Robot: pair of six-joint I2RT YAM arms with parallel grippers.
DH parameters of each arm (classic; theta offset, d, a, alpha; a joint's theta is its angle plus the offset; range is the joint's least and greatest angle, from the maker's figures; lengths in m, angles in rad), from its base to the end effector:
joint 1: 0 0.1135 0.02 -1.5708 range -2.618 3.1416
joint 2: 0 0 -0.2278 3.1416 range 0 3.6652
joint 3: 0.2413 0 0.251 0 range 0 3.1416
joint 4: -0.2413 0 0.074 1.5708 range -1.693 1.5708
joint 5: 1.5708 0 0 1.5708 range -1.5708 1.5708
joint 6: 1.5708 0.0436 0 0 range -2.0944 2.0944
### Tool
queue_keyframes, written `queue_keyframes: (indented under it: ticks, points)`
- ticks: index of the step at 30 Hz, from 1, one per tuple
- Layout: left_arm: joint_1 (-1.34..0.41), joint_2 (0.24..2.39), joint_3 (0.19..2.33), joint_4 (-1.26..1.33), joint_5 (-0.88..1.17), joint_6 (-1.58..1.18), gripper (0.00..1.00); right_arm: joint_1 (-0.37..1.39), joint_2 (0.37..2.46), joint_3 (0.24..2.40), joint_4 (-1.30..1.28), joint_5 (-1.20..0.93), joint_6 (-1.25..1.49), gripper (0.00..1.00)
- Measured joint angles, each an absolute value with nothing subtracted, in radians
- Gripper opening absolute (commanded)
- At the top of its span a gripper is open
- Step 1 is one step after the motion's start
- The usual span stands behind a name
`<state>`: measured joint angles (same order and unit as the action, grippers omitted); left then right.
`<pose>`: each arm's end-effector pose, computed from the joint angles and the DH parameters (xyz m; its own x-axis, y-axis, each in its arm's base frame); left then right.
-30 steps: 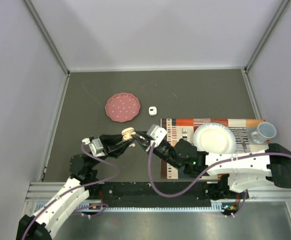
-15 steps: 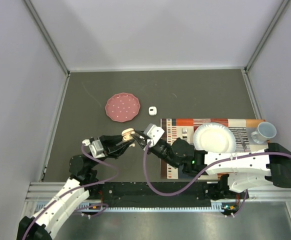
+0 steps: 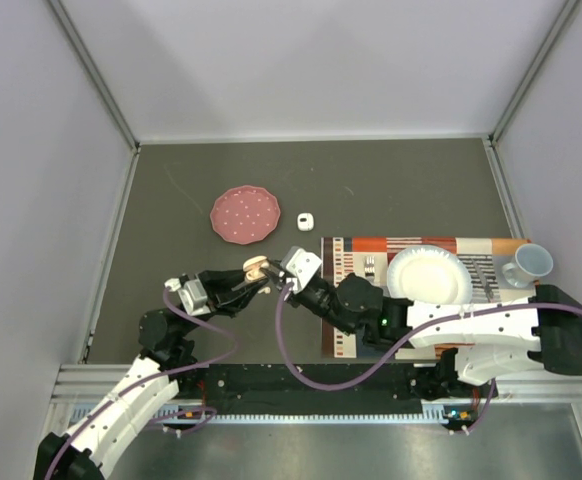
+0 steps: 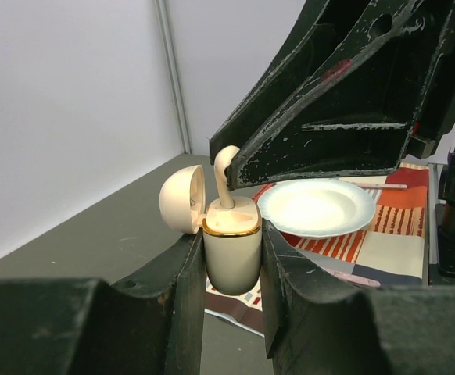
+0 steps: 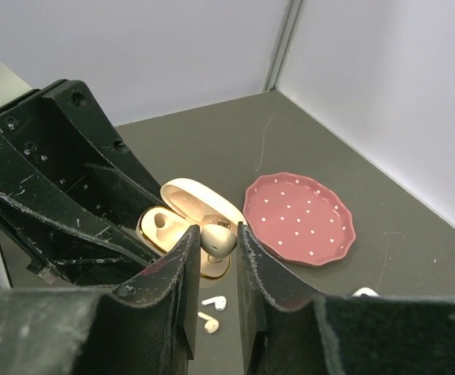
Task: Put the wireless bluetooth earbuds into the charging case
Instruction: Insert the right earbud into the right side groove of the charging case, then move the left earbud to the center of the board.
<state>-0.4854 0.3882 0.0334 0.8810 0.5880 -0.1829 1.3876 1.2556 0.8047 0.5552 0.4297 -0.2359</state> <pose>0.1248 -0.0932 0.2267 0.2891 -0.3236 -0.9010 0.8797 0.4610 0.1167 0.0740 0.2994 0.2897 0.2097 -0.0344 -0.9772 -0.7913 0.5811 -0.1903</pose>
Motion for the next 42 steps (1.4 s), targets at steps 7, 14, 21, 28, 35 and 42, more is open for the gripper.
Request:
queue_keyframes:
  ticks: [7, 14, 21, 28, 35, 42]
  points:
    - [-0.485, 0.388, 0.033, 0.879, 0.582, -0.184, 0.0, 1.387, 1.276, 0.833, 0.53, 0.43, -0.233, 0.26]
    - [-0.485, 0.388, 0.033, 0.878, 0.575, -0.184, 0.0, 1.388, 1.287, 0.833, 0.522, 0.424, -0.224, 0.28]
    - [-0.485, 0.388, 0.033, 0.874, 0.567, -0.184, 0.0, 1.387, 1.287, 0.833, 0.53, 0.43, -0.223, 0.62]
    - [-0.485, 0.381, 0.033, 0.877, 0.543, -0.184, 0.0, 1.388, 1.264, 0.834, 0.517, 0.456, -0.207, 0.99]
    - [-0.485, 0.381, 0.033, 0.881, 0.512, -0.184, 0.0, 1.388, 1.143, 0.832, 0.525, 0.508, -0.171, 0.99]
    - [-0.485, 0.368, 0.033, 0.879, 0.473, -0.184, 0.0, 1.318, 1.045, 0.859, 0.385, 0.496, 0.014, 0.99]
